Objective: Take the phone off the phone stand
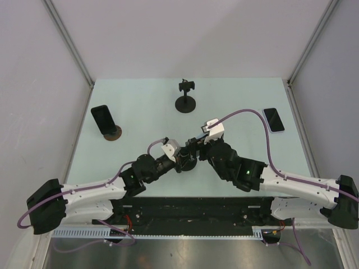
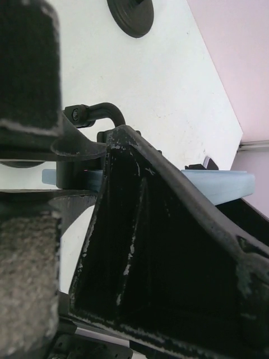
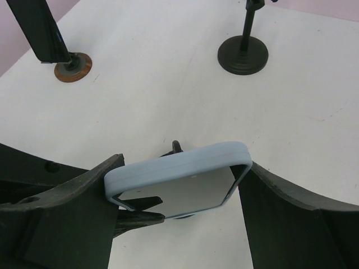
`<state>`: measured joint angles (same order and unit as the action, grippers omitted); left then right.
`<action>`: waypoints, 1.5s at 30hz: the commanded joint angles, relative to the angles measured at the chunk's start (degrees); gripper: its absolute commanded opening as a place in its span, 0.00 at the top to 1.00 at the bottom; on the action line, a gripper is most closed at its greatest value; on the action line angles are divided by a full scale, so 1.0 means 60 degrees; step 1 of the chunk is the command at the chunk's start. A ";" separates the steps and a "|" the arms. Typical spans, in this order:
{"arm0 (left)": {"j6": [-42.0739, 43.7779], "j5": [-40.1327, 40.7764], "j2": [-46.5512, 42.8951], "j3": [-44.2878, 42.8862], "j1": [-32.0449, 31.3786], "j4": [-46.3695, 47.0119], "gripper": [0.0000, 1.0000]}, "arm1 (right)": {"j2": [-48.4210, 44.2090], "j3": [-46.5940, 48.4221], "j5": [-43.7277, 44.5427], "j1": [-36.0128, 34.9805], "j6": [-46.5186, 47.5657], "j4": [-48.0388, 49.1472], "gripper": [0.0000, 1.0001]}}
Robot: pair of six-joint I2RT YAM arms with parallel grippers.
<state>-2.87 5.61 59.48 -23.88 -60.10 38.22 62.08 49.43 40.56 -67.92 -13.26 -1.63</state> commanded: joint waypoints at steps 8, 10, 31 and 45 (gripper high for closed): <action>-0.0325 -0.3023 -0.1241 0.0727 0.1136 0.0427 1.00 | -0.0987 0.0082 -0.2477 0.1797 0.0861 -0.0446 1.00; -0.0429 -0.3496 -0.1373 0.0845 0.1358 0.0427 1.00 | -0.1060 0.0024 -0.2832 0.2148 0.1007 -0.0417 1.00; -0.1249 -0.5343 -0.1725 0.1255 0.2296 0.0442 0.72 | -0.0958 -0.0006 -0.4605 0.2736 0.1316 -0.0037 1.00; -0.1498 -0.5211 -0.1784 0.1255 0.2516 0.0618 0.43 | -0.0870 -0.0006 -0.4783 0.2590 0.1360 0.0169 1.00</action>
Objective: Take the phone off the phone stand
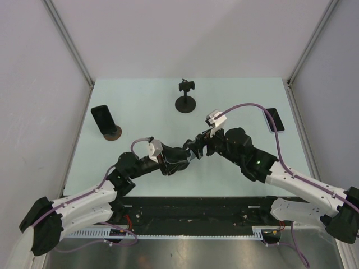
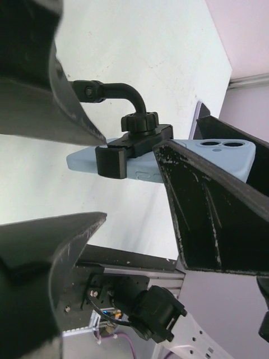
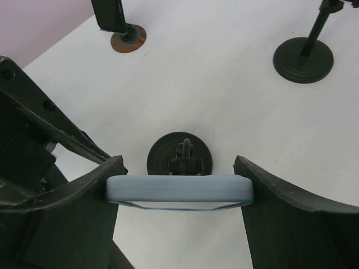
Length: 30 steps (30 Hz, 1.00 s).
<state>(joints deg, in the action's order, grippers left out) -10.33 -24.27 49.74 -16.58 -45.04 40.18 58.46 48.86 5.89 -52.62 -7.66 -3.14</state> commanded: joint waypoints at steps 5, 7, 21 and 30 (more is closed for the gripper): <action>0.0358 0.1185 -0.0160 -0.0006 -0.0930 0.0173 0.24 | -0.0236 0.0089 0.1916 -0.0282 0.0456 0.0420 1.00; 0.0475 0.2455 -0.0116 -0.0020 -0.1237 0.0144 0.22 | -0.0178 0.0089 0.2181 -0.0443 0.0500 0.0435 1.00; 0.1926 0.2934 0.1100 -0.1001 -0.1196 0.0100 0.40 | -0.0075 0.0089 0.1948 -0.0824 0.0852 0.0420 1.00; 0.2146 0.1615 0.1378 -0.1441 -0.1049 -0.0339 0.53 | -0.0089 0.0089 0.1670 -0.0883 0.1027 0.0420 1.00</action>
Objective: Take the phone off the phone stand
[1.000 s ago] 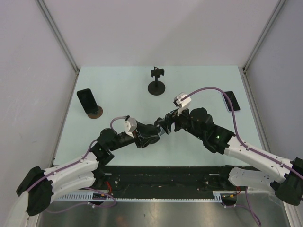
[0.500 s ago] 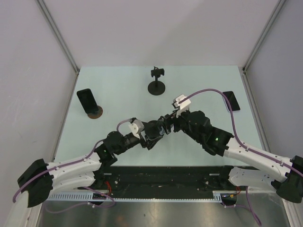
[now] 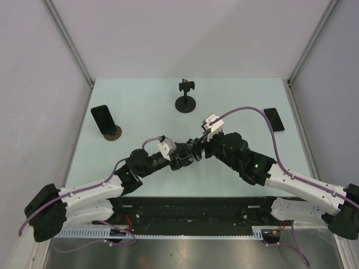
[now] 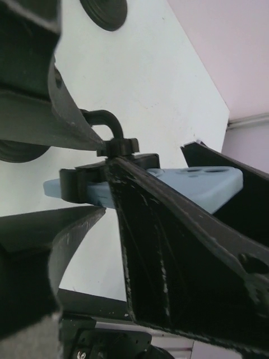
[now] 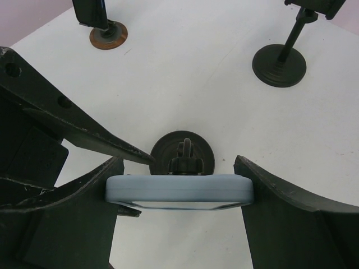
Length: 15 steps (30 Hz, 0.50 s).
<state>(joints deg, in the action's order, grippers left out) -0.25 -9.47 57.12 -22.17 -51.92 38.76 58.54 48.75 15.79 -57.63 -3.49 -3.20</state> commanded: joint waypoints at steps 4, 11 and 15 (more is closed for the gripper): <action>0.0452 -0.1247 0.0118 -0.0538 0.0157 -0.0235 0.78 | -0.0192 0.0107 -0.0214 -0.0035 0.0565 0.0373 1.00; 0.0086 -0.2608 -0.0248 -0.0348 0.0596 -0.0308 0.99 | -0.0558 0.0107 -0.1355 0.0639 0.0961 -0.0125 1.00; -0.0412 -0.3868 -0.0234 -0.0376 0.0846 -0.0323 0.99 | -0.0719 0.0107 -0.2747 0.1020 0.1240 -0.0316 1.00</action>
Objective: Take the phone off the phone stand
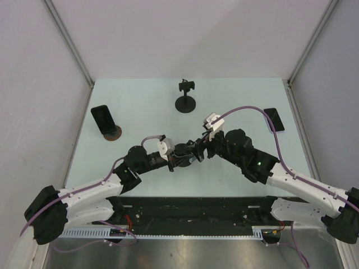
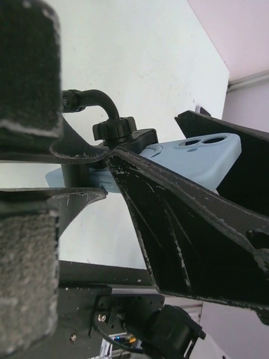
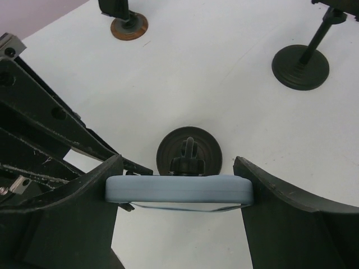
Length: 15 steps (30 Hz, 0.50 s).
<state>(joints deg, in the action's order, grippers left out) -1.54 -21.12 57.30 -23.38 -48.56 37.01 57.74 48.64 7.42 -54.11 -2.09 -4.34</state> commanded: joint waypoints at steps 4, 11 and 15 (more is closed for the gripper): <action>-0.0285 -0.1681 -0.0204 -0.0162 0.0300 -0.0031 0.76 | -0.0658 0.0125 -0.1457 0.0566 0.0876 -0.0141 1.00; -0.0387 -0.1270 -0.0277 -0.0015 0.0300 -0.0017 0.55 | -0.0570 0.0125 -0.1427 0.0551 0.0773 -0.0024 1.00; -0.0505 -0.0700 -0.0467 0.0131 0.0256 -0.0031 0.37 | -0.0555 0.0125 -0.1252 0.0449 0.0714 0.0034 1.00</action>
<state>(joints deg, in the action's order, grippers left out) -4.08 -26.20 56.62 -23.20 -47.07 36.29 56.23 48.62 -0.82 -51.27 1.15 -6.39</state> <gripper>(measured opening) 0.595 0.786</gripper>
